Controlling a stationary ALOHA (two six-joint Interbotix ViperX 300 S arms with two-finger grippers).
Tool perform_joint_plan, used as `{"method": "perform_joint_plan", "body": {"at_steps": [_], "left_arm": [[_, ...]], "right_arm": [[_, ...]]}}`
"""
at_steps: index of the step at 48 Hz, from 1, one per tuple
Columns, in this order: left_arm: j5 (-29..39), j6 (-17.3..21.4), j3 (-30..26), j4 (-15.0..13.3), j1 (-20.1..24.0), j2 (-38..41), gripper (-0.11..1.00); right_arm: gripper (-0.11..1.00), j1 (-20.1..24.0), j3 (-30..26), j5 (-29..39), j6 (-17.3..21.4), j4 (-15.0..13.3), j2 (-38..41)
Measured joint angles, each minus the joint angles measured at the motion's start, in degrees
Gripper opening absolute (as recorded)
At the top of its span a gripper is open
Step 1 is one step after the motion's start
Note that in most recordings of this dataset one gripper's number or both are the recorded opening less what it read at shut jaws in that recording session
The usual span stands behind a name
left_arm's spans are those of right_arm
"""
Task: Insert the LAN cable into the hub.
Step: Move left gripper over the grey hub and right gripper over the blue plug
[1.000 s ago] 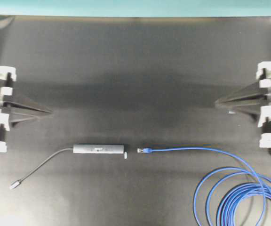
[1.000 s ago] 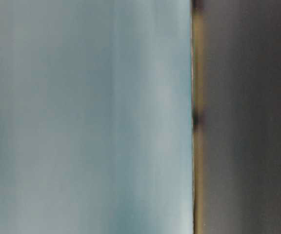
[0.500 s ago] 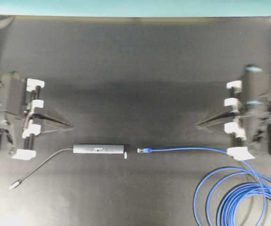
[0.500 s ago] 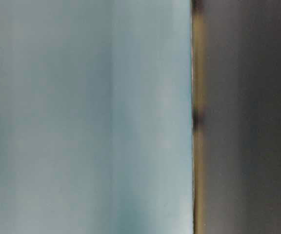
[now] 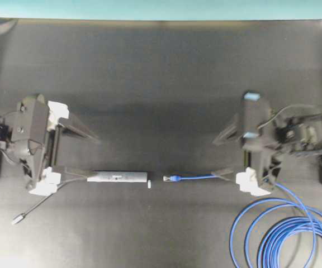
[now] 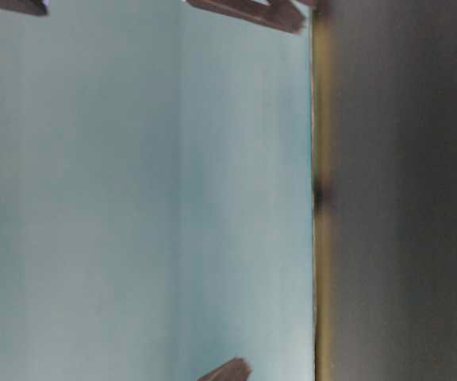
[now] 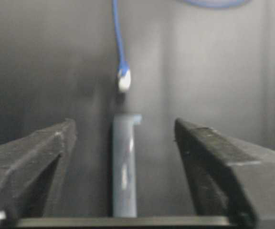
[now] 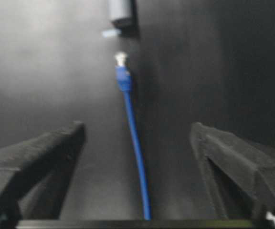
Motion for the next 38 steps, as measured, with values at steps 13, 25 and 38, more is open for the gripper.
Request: {"method": "perform_joint_plan", "body": {"at_steps": [13, 25, 38], "left_arm": [[-11.9, -0.2, 1.1, 0.0, -0.6, 11.4, 0.74], [-21.7, -3.3, 2.8, 0.0, -1.1, 20.0, 0.74], [-33.5, -5.1, 4.7, -0.1, -1.1, 29.3, 0.73]], "right_arm": [[0.84, 0.0, -0.1, -7.6, 0.0, 0.0, 4.7], [0.84, 0.1, -0.3, -8.1, 0.0, -0.1, 5.7], [0.84, 0.0, -0.3, -7.7, 0.1, -0.1, 5.7]]}}
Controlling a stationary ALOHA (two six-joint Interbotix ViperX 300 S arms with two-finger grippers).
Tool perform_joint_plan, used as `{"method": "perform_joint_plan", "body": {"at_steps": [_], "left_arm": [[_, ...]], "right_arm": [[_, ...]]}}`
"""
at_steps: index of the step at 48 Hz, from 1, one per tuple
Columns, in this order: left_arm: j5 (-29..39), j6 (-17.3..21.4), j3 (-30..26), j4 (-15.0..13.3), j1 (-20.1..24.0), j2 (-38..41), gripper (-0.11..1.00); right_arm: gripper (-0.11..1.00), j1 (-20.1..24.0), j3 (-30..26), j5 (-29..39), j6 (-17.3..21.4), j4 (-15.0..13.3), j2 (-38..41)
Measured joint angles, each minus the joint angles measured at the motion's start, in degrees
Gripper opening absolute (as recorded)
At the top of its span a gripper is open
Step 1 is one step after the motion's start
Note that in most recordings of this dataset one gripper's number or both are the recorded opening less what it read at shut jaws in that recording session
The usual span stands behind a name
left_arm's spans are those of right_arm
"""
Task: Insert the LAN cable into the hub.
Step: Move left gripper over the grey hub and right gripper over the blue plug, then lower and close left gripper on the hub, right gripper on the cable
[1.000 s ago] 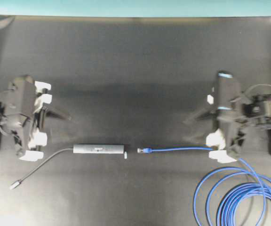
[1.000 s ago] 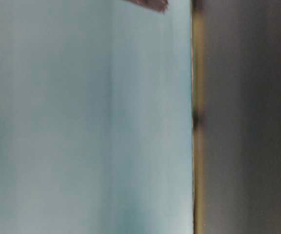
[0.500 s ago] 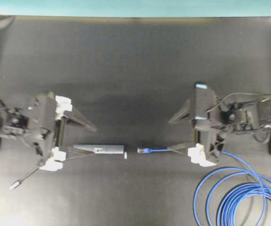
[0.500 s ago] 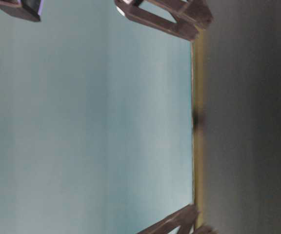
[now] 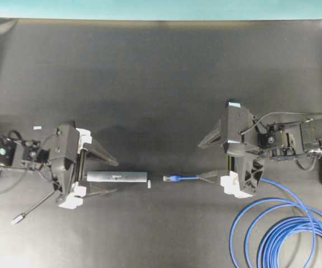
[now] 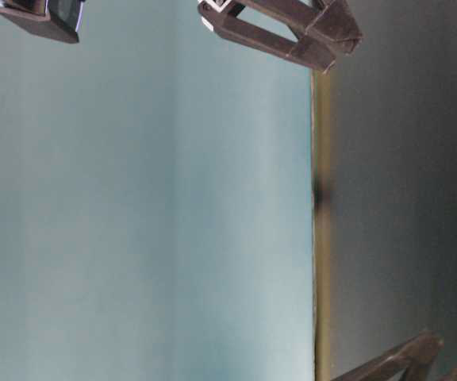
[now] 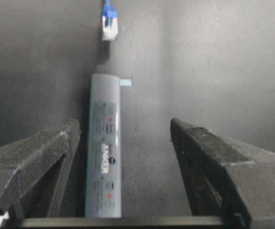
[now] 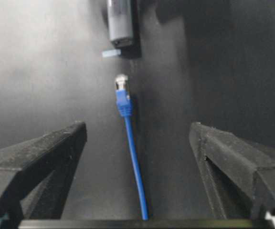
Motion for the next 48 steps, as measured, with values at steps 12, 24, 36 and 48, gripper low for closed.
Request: {"method": "perform_joint_plan", "body": {"at_steps": [12, 24, 36, 48], "left_arm": [[-6.9, -1.3, -0.6, 0.0, 0.1, 7.6, 0.73], [-8.3, -1.4, -2.5, 0.0, 0.5, 11.4, 0.73], [-5.9, -1.4, -4.3, 0.1, 0.4, 13.8, 0.61], [-3.6, -1.4, -4.1, 0.0, 0.4, 14.1, 0.28]], "right_arm": [[0.84, 0.1, 0.0, 1.5, 0.0, 0.5, 0.1], [0.84, 0.0, -0.8, 1.7, 0.0, 0.7, 0.5], [0.84, 0.2, -1.0, 1.8, 0.0, 0.7, 0.6], [0.84, 0.6, -1.0, 2.6, 0.0, 0.7, 0.6]]}}
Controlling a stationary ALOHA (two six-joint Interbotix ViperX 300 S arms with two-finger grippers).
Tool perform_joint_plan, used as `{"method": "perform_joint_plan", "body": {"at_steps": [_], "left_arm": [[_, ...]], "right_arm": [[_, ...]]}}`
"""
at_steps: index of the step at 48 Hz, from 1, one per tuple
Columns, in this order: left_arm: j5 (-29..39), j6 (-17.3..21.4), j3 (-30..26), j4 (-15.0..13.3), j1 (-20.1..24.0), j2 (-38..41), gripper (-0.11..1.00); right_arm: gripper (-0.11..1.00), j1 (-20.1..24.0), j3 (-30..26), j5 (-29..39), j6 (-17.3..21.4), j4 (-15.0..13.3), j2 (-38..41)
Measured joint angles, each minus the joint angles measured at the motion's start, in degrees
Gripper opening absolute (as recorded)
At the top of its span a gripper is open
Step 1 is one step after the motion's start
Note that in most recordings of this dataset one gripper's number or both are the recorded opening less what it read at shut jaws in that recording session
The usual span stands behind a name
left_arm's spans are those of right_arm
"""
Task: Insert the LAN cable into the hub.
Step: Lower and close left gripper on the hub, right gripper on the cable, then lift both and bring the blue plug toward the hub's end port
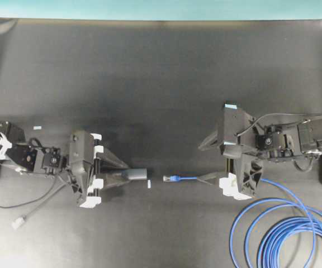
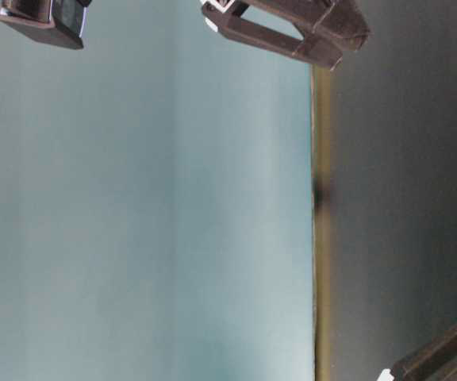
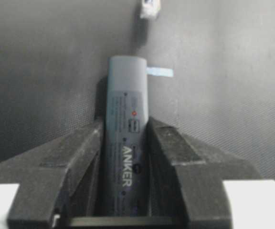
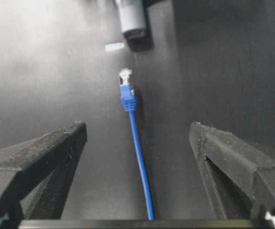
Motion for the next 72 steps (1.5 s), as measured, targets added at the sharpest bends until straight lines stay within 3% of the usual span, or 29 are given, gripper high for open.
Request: {"method": "perform_joint_plan", "body": {"at_steps": [8, 24, 37, 54, 60, 72], "left_arm": [[3.6, 0.1, -0.7, 0.1, 0.0, -2.0, 0.28], [27.6, 1.1, -6.2, 0.1, 1.8, -13.2, 0.28], [40.9, 1.1, -10.1, 0.1, 1.4, -18.0, 0.28], [45.2, 0.6, -11.6, 0.1, -0.2, -18.6, 0.28], [45.3, 0.5, -11.6, 0.1, -0.3, -18.7, 0.28], [45.3, 0.5, -11.6, 0.1, -0.3, -18.9, 0.28]], "right_arm": [[0.84, 0.0, 0.0, -0.1, 0.0, 0.0, 0.4], [0.84, 1.1, 1.2, -11.6, -0.1, -0.1, 8.8], [0.83, 1.4, 1.4, -20.1, -0.1, 0.0, 16.0], [0.81, 1.5, 0.4, -22.2, -0.4, -0.1, 22.0], [0.72, 1.5, 0.1, -22.5, -1.0, -0.1, 22.6], [0.32, 1.3, 0.1, -25.8, -3.3, -0.4, 23.7]]}}
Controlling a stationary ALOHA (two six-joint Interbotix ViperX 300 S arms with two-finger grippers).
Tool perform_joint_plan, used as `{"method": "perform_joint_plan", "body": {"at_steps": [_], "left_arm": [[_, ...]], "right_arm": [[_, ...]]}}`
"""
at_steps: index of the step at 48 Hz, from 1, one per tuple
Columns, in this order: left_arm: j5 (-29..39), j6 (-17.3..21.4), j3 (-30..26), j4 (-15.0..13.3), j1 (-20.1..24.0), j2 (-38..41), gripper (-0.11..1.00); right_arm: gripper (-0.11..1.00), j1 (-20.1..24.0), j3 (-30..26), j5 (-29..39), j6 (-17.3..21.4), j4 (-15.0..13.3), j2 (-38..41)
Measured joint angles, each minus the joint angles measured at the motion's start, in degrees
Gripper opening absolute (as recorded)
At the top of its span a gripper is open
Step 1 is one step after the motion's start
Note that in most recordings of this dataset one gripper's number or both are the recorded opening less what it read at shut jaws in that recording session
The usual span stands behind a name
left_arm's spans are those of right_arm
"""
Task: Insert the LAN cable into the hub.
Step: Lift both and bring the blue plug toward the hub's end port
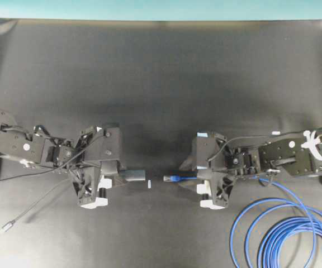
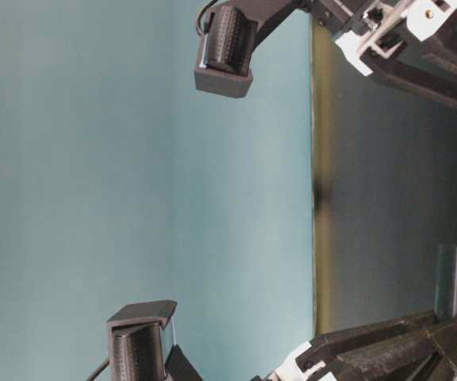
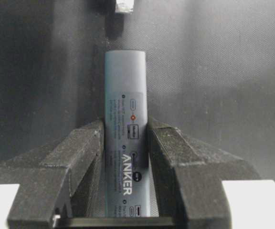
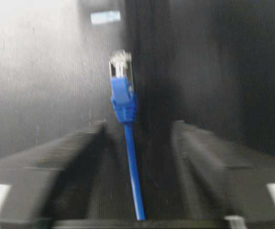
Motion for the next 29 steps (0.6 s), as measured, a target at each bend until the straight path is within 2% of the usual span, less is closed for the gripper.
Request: {"method": "perform_joint_plan", "body": {"at_steps": [7, 21, 29], "left_arm": [[0.0, 0.0, 0.0, -0.1, 0.0, -0.2, 0.28], [1.5, 0.5, -0.4, 0.0, 0.0, -1.2, 0.28], [9.8, 2.5, -3.2, 0.0, 0.0, -2.0, 0.28]], "right_arm": [[0.11, 0.2, -0.9, -0.3, -2.7, -0.1, 0.8], [0.11, 0.2, -2.9, 4.2, -4.0, -0.2, 0.2], [0.11, 0.1, -4.2, 9.5, -4.4, -0.2, -2.6]]}}
